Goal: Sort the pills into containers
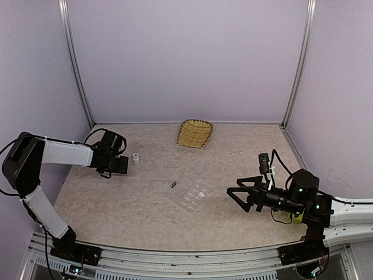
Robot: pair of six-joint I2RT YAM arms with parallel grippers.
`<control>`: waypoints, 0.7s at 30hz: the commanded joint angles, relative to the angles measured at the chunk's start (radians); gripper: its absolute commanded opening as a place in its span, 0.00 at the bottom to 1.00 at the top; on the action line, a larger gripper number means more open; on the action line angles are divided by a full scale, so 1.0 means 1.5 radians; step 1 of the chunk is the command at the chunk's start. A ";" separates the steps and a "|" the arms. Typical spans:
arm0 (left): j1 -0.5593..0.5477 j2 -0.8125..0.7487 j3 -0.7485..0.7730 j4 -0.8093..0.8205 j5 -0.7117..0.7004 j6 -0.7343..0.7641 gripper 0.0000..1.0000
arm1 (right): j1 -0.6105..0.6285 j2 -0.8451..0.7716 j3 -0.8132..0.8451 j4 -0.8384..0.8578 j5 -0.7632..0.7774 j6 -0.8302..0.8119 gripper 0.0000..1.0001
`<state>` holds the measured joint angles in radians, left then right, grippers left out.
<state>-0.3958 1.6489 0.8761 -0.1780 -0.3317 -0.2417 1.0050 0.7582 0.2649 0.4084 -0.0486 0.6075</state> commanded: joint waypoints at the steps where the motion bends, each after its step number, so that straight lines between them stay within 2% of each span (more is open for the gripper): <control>1: 0.007 -0.029 0.016 0.034 0.009 0.007 0.71 | -0.003 0.009 0.013 0.010 -0.004 -0.001 1.00; 9: 0.006 -0.080 0.016 0.065 0.068 0.015 0.97 | -0.003 0.032 0.008 0.027 -0.007 0.002 1.00; 21: 0.005 -0.016 0.082 0.070 0.151 0.030 0.99 | -0.003 0.065 0.014 0.034 -0.011 0.003 1.00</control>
<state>-0.3931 1.5761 0.9443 -0.0883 -0.1604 -0.2180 1.0050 0.8494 0.2649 0.4355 -0.0654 0.6113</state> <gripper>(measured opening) 0.987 0.999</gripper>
